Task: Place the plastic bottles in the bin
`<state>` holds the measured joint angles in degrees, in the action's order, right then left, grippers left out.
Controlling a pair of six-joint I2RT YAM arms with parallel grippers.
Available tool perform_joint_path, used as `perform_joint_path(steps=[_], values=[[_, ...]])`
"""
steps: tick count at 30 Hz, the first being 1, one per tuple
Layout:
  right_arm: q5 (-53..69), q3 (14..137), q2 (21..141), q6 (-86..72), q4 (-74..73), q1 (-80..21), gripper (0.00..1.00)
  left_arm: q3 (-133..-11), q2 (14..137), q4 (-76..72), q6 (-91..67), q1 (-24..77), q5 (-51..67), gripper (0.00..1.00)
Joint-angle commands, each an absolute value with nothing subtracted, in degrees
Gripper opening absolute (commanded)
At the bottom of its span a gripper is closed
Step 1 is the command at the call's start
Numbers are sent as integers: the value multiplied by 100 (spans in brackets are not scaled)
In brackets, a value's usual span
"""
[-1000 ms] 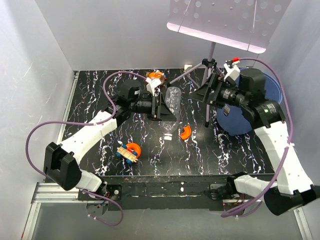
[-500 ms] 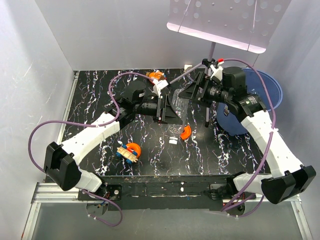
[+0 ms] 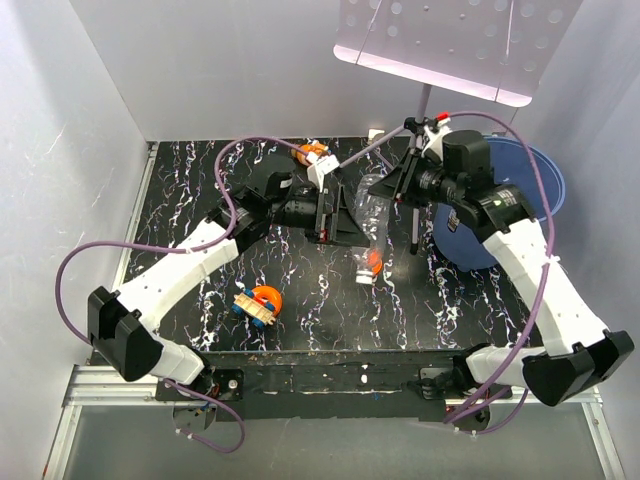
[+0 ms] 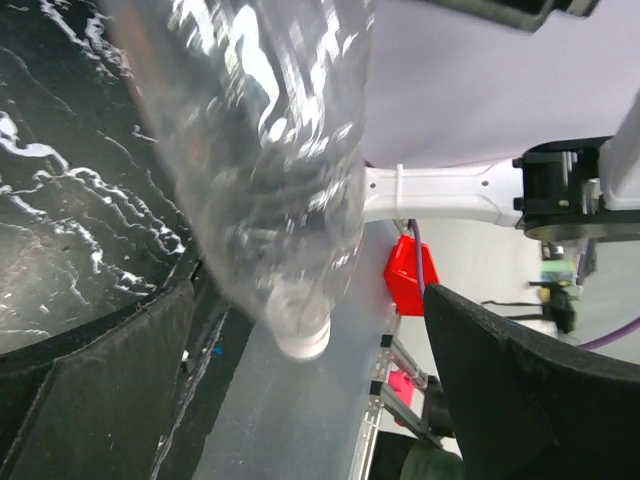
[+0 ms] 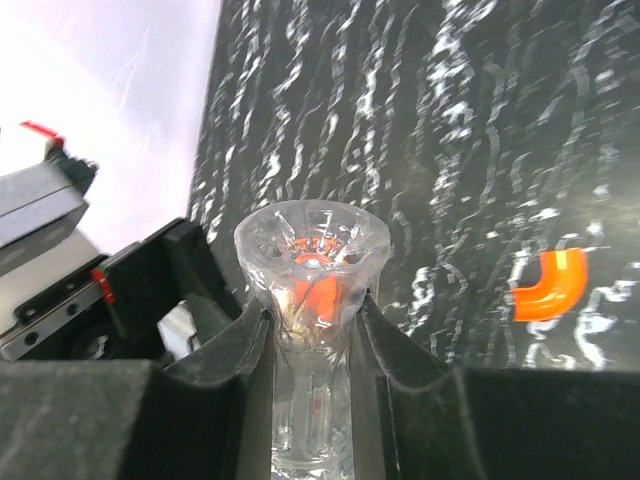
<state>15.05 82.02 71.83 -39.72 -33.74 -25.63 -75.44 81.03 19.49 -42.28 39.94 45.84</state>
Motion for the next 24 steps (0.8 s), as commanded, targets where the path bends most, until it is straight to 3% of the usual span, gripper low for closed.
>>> perform_joint_path(steps=[1, 7, 12, 18, 24], values=[[30, 9262, 6707, -3227, -4129, -2470, 12, -8287, 7779, 3539, -3254, 4017, 3860, 98], [-2668, 9677, 6048, -2488, -4702, -2382, 8, -8253, 7515, 3963, -2997, 3675, 3428, 98], [-3962, 9335, 5433, -2128, -4396, -2145, 4, -8498, 7944, 4621, -3226, 2884, 2990, 98], [-4693, 9062, 5116, -1504, -3448, -1776, 2, -9632, 8919, 5572, -3006, 2777, 2039, 98], [-4764, 8516, 5141, -809, -1680, -1460, 1, -9299, 8921, 5265, -3225, 2777, 2101, 98]])
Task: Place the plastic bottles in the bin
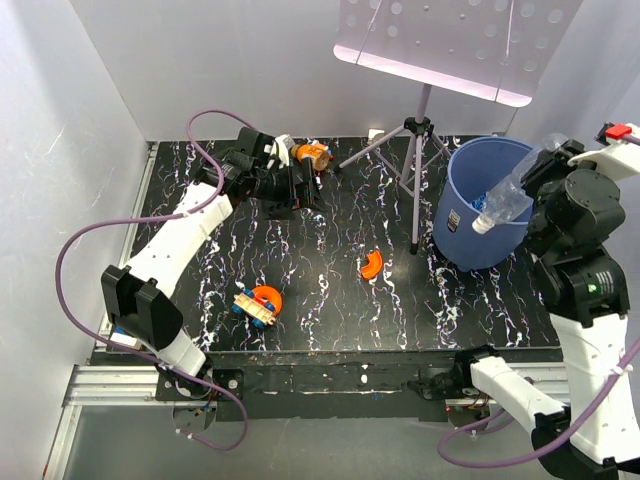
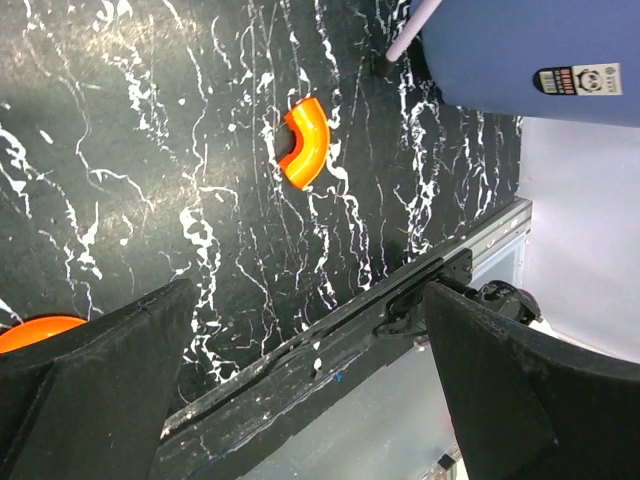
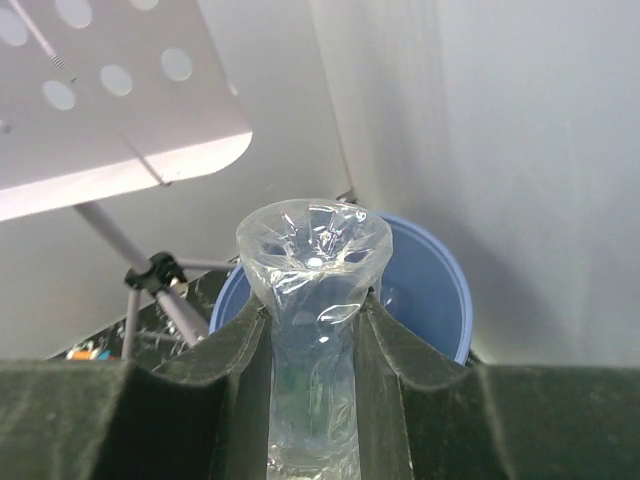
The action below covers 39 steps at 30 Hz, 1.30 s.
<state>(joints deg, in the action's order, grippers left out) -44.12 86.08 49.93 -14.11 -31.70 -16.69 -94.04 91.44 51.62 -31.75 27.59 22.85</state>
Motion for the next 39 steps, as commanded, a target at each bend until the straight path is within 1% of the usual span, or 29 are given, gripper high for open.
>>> perform_joint_path(steps=[1, 5, 9, 14, 15, 16, 17, 18, 19, 21, 24, 29, 33, 37, 39], values=[[-4729, 8525, 5203, -765, -1505, -1398, 1, -9247, 8895, 5265, -3226, 2769, 2057, 98], [-4492, 8674, 5589, -712, -1152, -1012, 1, -9079, 8807, 5396, -3103, 2664, 1811, 98], [-4114, 8754, 5888, -878, -1055, -520, 1, -8965, 8728, 5379, -3015, 2549, 1933, 98], [-3289, 8807, 6371, -1327, -1291, 184, 2, -8930, 8745, 5309, -3032, 2522, 2013, 98], [-3078, 8807, 6459, -1327, -1388, 272, 16, -8921, 8763, 5291, -3032, 2514, 1995, 98], [-2998, 8824, 6530, -1345, -1545, 299, 39, -8930, 8763, 5265, -3032, 2496, 1978, 98], [-2954, 8789, 6565, -1380, -1712, 308, 57, -8921, 8780, 5265, -3041, 2496, 1917, 98], [-2866, 8676, 6548, -1441, -1810, 316, 70, -8930, 8798, 5247, -3041, 2479, 1899, 98], [-2770, 8536, 6478, -1485, -1811, 325, 77, -8912, 8833, 5230, -3050, 2452, 1881, 98], [-2585, 8254, 6329, -1573, -1819, 325, 80, -8938, 8929, 5168, -3093, 2417, 1872, 98], [-2348, 8270, 6205, -1669, -2169, 334, 83, -9166, 9218, 5124, -3181, 2391, 1828, 98], [-1663, 8367, 5925, -1889, -2908, 325, 85, -9755, 10017, 4949, -3296, 2146, 1187, 98], [-872, 8210, 5477, -2135, -3348, 325, 86, -10544, 11081, 4651, -3708, 1732, 1721, 98], [-344, 7946, 5063, -2232, -3699, 290, 87, -11792, 12328, 4579, -3875, 1679, 1836, 98], [-176, 7928, 4940, -2259, -3919, 281, 87, -12495, 12926, 4457, -4156, 1617, 2143, 98]])
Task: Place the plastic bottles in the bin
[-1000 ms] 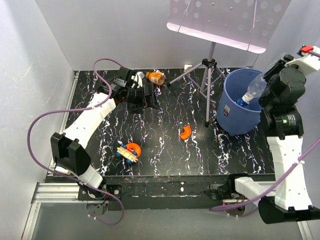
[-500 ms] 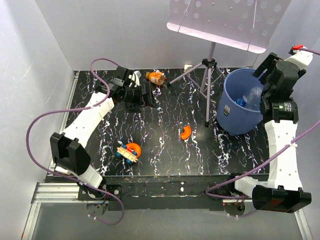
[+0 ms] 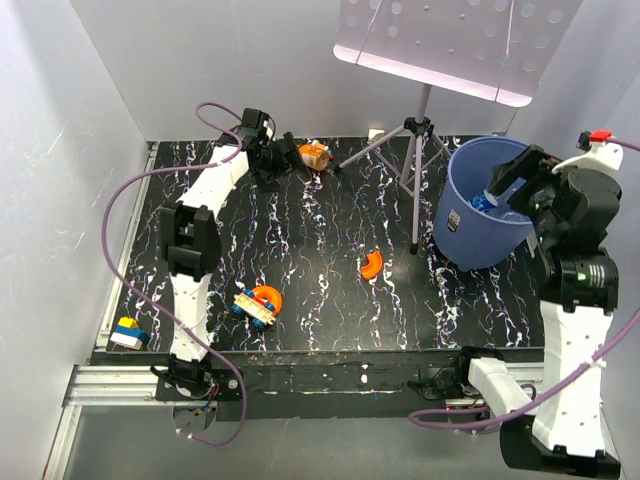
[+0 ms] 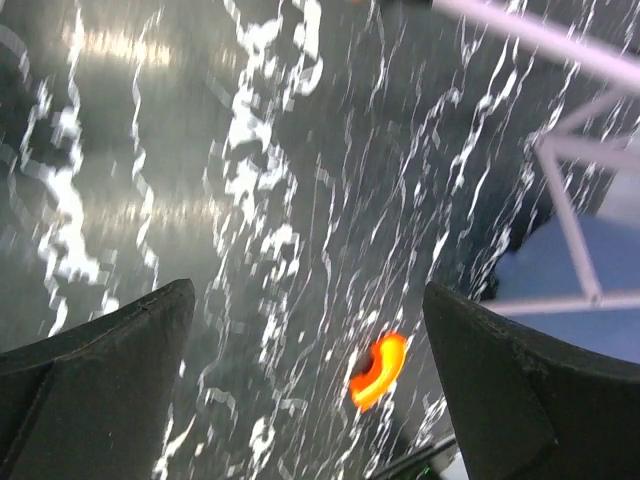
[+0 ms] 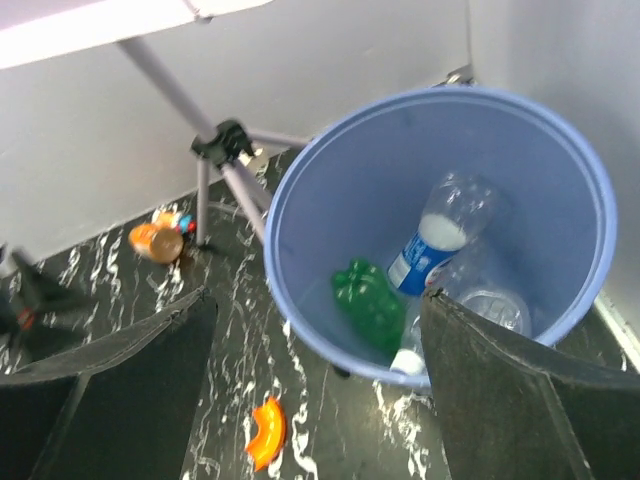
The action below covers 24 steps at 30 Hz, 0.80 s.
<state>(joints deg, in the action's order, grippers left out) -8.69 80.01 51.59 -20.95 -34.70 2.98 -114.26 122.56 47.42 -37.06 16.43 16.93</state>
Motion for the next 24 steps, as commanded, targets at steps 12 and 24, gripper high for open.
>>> perform_joint_path(steps=[12, 24], values=[[-220, 8209, 4825, -2390, -4676, 220, 89, -13112, 14536, 1714, -6143, 1257, 2918, 98], [123, 8350, 5089, -2523, -4684, 9, 89, -13957, 15750, 1029, -7373, 1230, 2690, 98]])
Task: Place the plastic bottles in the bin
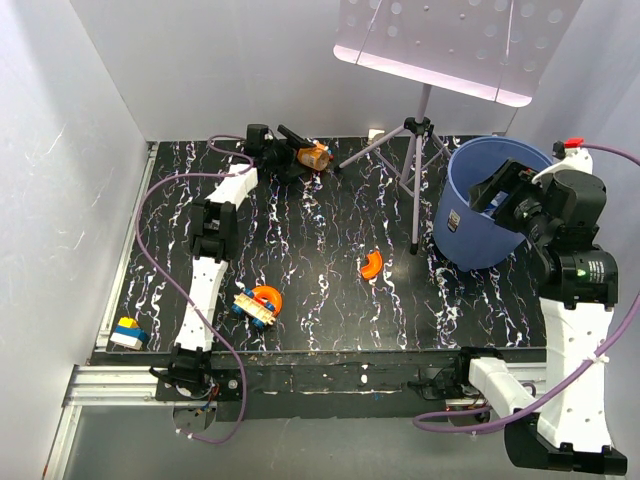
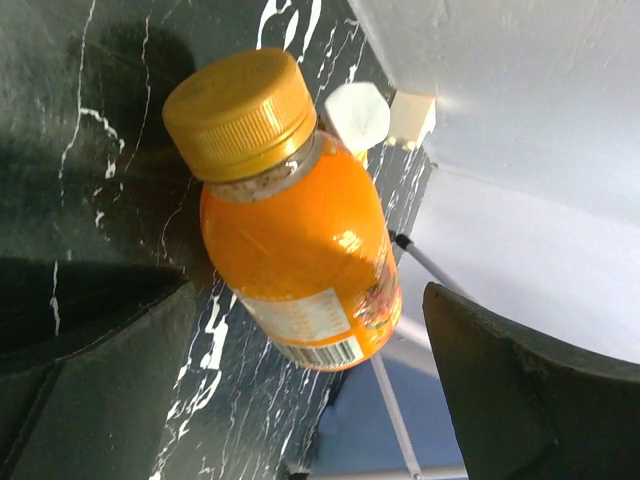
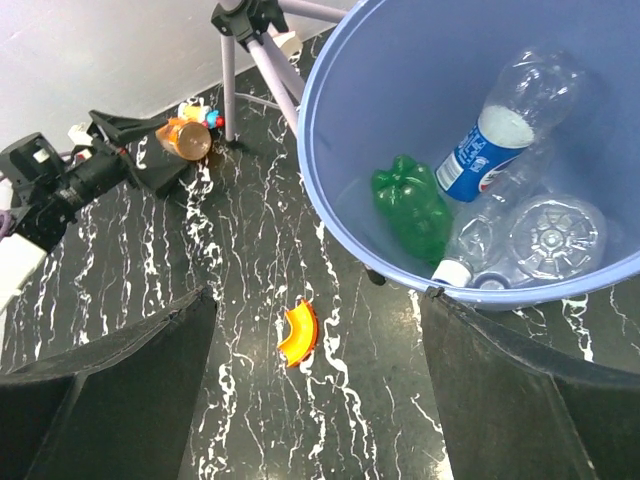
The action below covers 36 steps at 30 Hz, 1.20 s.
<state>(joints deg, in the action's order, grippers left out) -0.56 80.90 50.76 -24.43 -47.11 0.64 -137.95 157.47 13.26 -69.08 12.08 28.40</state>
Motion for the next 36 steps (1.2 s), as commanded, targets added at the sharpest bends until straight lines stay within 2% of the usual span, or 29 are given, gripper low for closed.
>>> perform_joint_path(steps=[1, 4, 6, 8, 12, 20, 30, 36], values=[[97, 8341, 5089, -2505, -4685, 9, 89, -13948, 15776, 976, -7418, 1230, 2663, 98], [26, 8297, 5098, -2479, -4676, 0, 89, -13948, 15873, 853, -7541, 1239, 2645, 98], [26, 8288, 5115, -2470, -4658, 9, 89, -13966, 15899, 852, -7515, 1274, 2628, 95], [26, 8297, 5141, -2487, -4650, 9, 89, -13966, 15952, 861, -7506, 1292, 2619, 87], [26, 8253, 5159, -2487, -4649, 0, 89, -13651, 15821, 774, -7497, 1309, 2619, 79], [-132, 8244, 5177, -2575, -4658, 0, 88, -12324, 14521, 581, -6768, 1222, 2496, 55], [-149, 8235, 5019, -2628, -4772, 9, 85, -10786, 12554, 694, -5811, 1116, 2724, 51], [219, 8533, 5045, -2681, -4965, -184, 85, -10531, 11077, 2433, -4238, 1169, 3049, 51]])
